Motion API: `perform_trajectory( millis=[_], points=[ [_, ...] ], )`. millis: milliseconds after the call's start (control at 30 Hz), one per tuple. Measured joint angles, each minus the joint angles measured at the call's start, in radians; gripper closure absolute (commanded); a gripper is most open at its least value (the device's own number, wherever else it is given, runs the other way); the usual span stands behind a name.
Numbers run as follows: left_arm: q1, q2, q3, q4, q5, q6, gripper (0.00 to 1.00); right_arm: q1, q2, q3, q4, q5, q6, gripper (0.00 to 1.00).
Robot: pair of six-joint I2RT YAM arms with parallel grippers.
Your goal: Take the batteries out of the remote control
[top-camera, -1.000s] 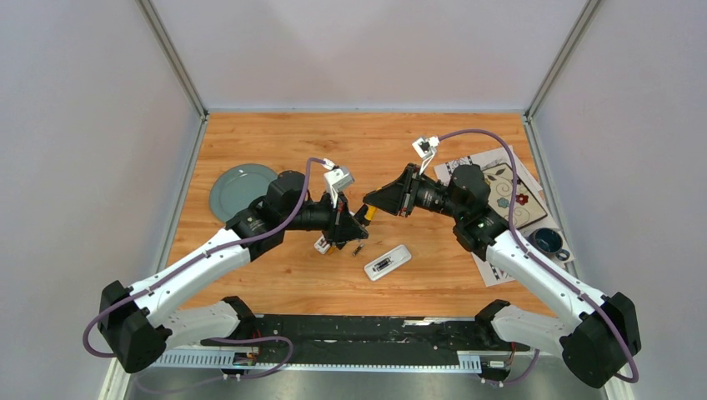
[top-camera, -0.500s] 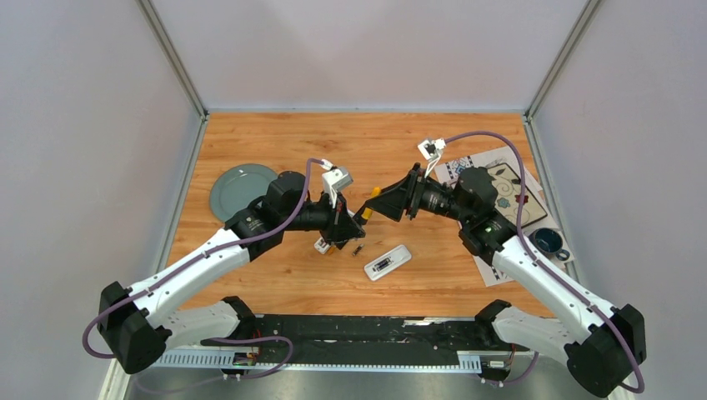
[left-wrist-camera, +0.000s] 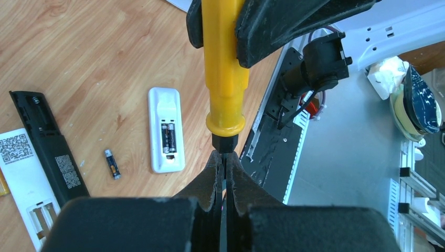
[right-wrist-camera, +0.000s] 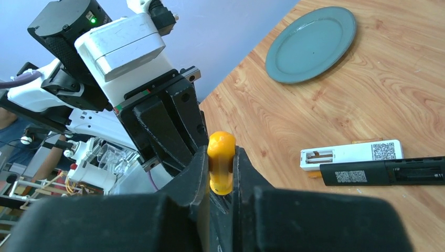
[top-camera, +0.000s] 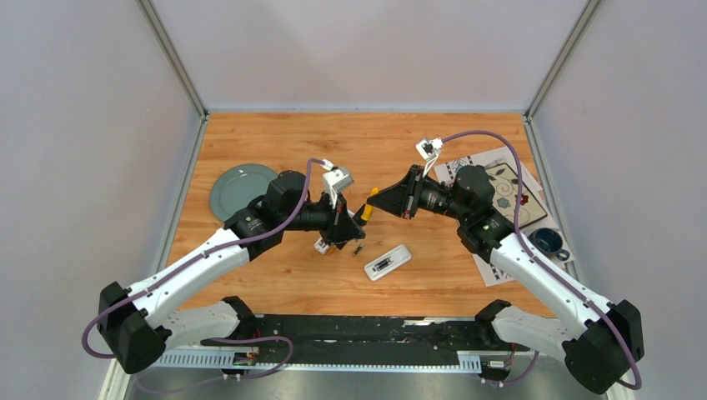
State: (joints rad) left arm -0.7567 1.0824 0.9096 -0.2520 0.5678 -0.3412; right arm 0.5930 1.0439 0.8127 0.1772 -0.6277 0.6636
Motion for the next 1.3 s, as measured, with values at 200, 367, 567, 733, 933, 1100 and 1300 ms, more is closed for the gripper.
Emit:
perform_trajectory(
  millis=[200, 367, 567, 733, 933, 1100, 1300],
  points=[
    [0.0, 0.0, 0.0, -0.005, -0.001, 0.003, 0.74, 0.0, 0.002, 0.0, 0.0, -0.002, -0.003, 1.0],
    [0.0, -0.001, 0.001, -0.021, -0.03, 0.022, 0.34, 0.002, 0.002, 0.0, -0.013, -0.001, -0.014, 1.0],
    [0.0, -0.034, -0.002, -0.043, -0.094, 0.037, 0.19, 0.002, -0.002, 0.0, -0.083, 0.054, -0.058, 1.0],
    [0.0, -0.089, -0.029, -0.051, -0.141, 0.043, 0.19, 0.002, -0.025, 0.0, -0.166, 0.142, -0.106, 1.0],
    [0.0, -0.063, -0.06, -0.074, -0.198, 0.06, 0.19, 0.002, -0.057, -0.015, -0.237, 0.277, -0.145, 1.0],
    [-0.02, 0.023, -0.091, -0.082, -0.27, 0.07, 0.19, -0.007, -0.063, -0.066, -0.267, 0.364, -0.156, 1.0],
    [-0.127, 0.193, -0.09, -0.078, -0.38, 0.111, 0.2, -0.026, -0.062, -0.13, -0.293, 0.414, -0.157, 1.0]
  ],
)
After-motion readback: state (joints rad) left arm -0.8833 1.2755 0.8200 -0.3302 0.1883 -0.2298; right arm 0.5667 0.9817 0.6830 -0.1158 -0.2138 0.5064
